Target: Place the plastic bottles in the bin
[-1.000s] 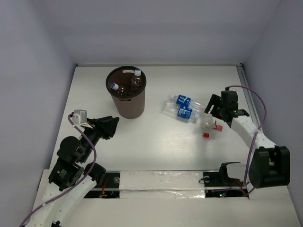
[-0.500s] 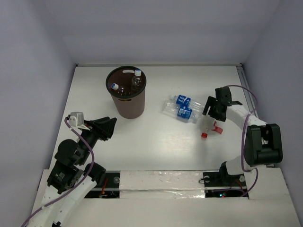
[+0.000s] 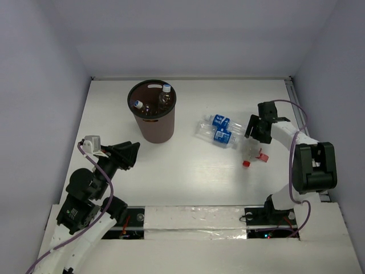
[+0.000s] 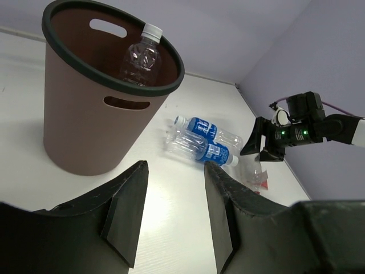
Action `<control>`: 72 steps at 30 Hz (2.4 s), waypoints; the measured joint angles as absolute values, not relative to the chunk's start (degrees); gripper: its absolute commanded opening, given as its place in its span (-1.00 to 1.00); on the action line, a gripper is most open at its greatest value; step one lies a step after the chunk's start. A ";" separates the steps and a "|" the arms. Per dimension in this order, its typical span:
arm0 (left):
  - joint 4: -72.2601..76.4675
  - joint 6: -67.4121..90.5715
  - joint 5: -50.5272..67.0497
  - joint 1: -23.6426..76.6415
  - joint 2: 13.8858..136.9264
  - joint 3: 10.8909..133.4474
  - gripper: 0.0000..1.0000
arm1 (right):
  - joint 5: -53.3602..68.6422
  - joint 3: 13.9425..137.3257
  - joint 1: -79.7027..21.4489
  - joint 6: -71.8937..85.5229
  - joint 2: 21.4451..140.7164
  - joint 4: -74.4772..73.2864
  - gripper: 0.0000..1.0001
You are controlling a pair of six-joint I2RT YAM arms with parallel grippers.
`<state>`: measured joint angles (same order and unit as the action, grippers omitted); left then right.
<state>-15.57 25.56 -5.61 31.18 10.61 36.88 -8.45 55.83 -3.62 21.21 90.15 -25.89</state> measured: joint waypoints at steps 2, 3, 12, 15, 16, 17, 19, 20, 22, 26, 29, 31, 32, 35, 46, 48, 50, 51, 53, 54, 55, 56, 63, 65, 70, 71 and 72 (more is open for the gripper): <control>-15.70 25.56 -5.89 31.18 10.55 36.88 -0.18 | -8.45 55.86 -3.55 21.12 90.15 -26.35 0.25; -15.75 25.58 -6.04 31.18 10.41 36.88 -0.18 | -8.45 55.86 -3.51 21.15 90.15 -26.52 0.17; -15.90 25.61 -6.52 31.18 9.82 36.88 -0.17 | -9.34 55.88 -3.40 21.21 84.51 -29.43 0.02; -15.92 25.61 -6.55 31.18 9.82 36.88 -0.17 | -10.24 56.29 -3.40 21.15 78.17 -32.03 0.03; -15.92 25.61 -6.55 31.18 9.82 36.88 -0.17 | -10.33 56.58 -3.40 21.12 76.01 -32.86 0.03; -15.92 25.61 -6.55 31.18 9.82 36.88 -0.17 | -10.17 56.69 -3.40 21.08 73.52 -33.52 0.03; -15.92 25.61 -6.52 31.18 9.82 36.88 -0.17 | -9.50 57.45 -3.40 20.93 68.07 -35.64 0.01; -15.94 25.61 -6.52 31.18 9.82 36.88 -0.17 | -8.47 58.19 -3.40 20.93 65.25 -36.56 0.00; -15.94 25.61 -6.52 31.18 9.85 36.88 -0.17 | -5.85 60.38 -3.95 21.04 60.58 -37.67 -0.01; -15.94 25.61 -6.50 31.18 10.09 36.88 -0.17 | -0.93 69.91 -9.28 22.76 57.21 -37.85 0.00; -15.94 25.65 -6.52 31.18 10.39 36.88 -0.17 | 1.21 78.39 -16.88 23.97 59.99 -35.57 0.00; -15.97 25.69 -6.55 31.18 10.59 36.88 -0.17 | 2.28 83.96 -21.80 24.49 63.66 -33.21 0.00; -15.94 25.76 -6.55 31.18 10.70 36.88 -0.17 | 2.74 86.65 -24.01 24.71 65.76 -31.46 0.00; -16.08 25.87 -6.63 31.18 10.83 36.88 -0.17 | 3.57 92.53 -28.16 25.17 72.47 -25.89 0.01; -16.12 26.04 -7.35 31.09 11.77 36.88 -0.17 | -1.17 110.61 -39.42 21.69 98.43 -5.82 0.02; -16.14 26.04 -7.60 31.05 11.94 36.88 -0.18 | -2.90 115.44 -41.69 19.51 103.92 -2.72 0.02; -16.16 26.06 -7.79 31.05 11.99 36.88 -0.18 | -4.75 119.52 -43.90 16.99 108.86 -0.91 0.02; -16.14 26.06 -7.90 31.05 11.99 36.88 -0.18 | -5.45 121.12 -44.66 15.90 110.87 -0.49 0.02; -16.14 26.06 -8.19 31.05 11.99 36.88 -0.18 | -6.57 122.78 -46.06 13.78 114.34 0.89 0.03; -16.14 26.06 -8.25 31.05 11.99 36.88 -0.18 | -7.09 122.80 -46.74 12.93 115.50 1.34 0.02; -16.14 26.06 -8.36 30.98 11.99 36.88 -0.18 | -7.33 122.76 -47.24 12.21 116.44 1.52 0.03; -16.14 26.06 -8.45 30.94 11.99 36.88 -0.18 | -7.57 122.61 -47.59 11.70 117.21 1.87 0.03; -16.12 26.06 -8.40 29.41 12.10 36.88 -0.18 | -10.57 111.98 -48.51 8.62 117.36 11.05 0.33; -16.12 26.06 -8.40 28.73 12.27 36.88 -0.18 | -11.66 108.53 -48.66 8.10 117.23 13.39 0.45; -16.10 26.09 -8.34 27.57 13.04 36.88 -0.15 | -13.26 99.92 -49.63 8.03 115.77 17.26 0.80; -16.12 26.11 -8.38 27.49 13.32 36.88 -0.14 | -13.30 99.07 -49.67 8.16 115.28 17.45 0.85; -16.12 26.20 -8.40 27.46 13.56 36.88 -0.13 | -13.32 98.26 -49.82 8.38 114.54 17.58 0.87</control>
<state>-16.12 26.20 -8.40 27.46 13.56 36.88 -13.32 98.26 -49.82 8.38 114.54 17.58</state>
